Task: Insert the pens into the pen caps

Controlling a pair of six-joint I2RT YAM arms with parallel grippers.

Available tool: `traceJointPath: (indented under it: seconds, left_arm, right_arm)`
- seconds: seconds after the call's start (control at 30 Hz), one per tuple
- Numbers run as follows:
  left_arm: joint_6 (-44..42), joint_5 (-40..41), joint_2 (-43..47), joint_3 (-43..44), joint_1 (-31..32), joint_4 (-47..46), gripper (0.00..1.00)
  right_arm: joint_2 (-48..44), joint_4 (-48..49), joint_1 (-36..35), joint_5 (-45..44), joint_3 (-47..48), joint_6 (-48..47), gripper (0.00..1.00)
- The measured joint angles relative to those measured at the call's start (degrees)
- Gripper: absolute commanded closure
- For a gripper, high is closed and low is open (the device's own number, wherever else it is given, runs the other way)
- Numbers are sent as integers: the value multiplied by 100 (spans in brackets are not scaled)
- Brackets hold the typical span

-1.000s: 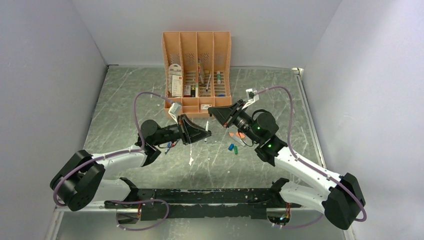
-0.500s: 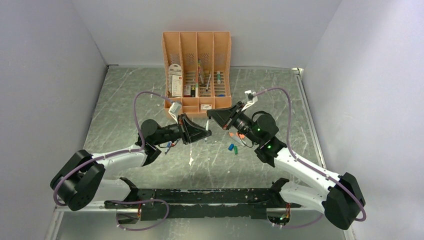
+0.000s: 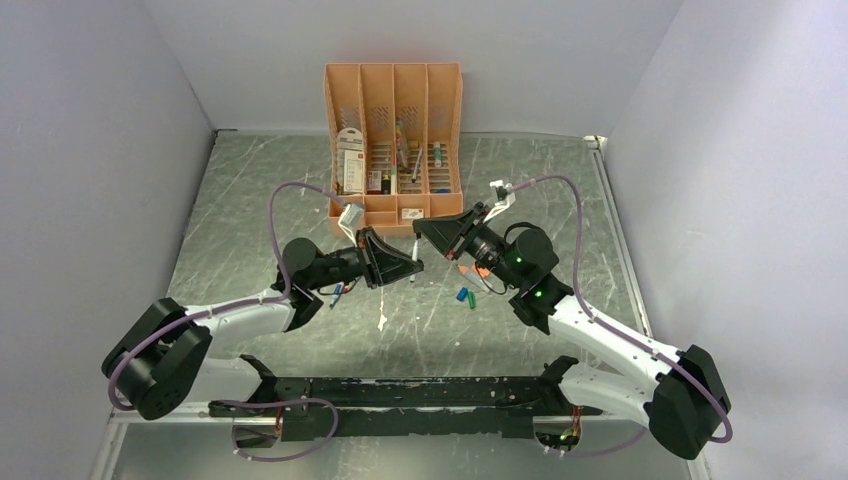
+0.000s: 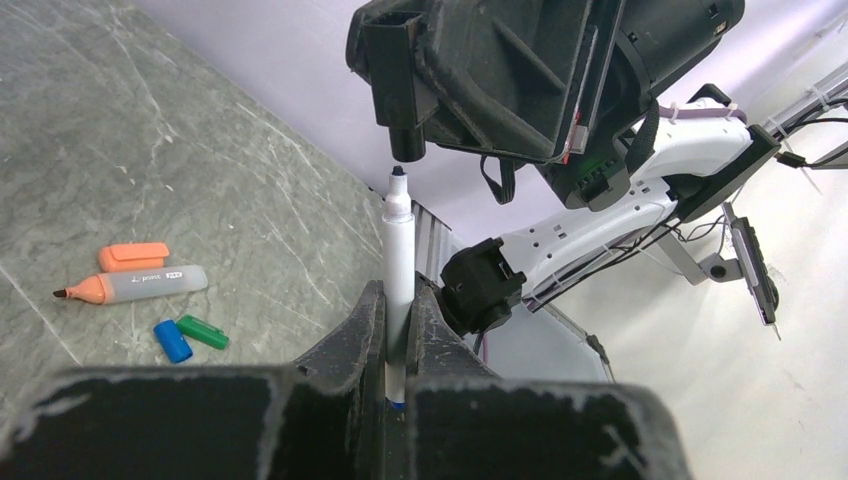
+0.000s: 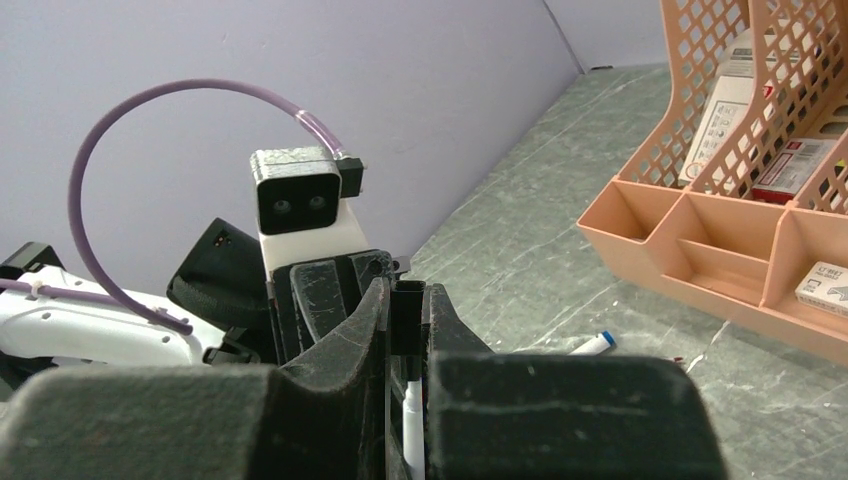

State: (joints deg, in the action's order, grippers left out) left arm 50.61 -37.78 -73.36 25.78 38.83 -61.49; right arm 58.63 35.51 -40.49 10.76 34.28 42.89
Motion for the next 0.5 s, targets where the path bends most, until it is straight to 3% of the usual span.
traceJointPath:
  seconds: [0.5]
  left_arm:
    - [2,0,-48,11,2,9,93]
  right_arm:
    - [0,129,0,44,-111,68,100]
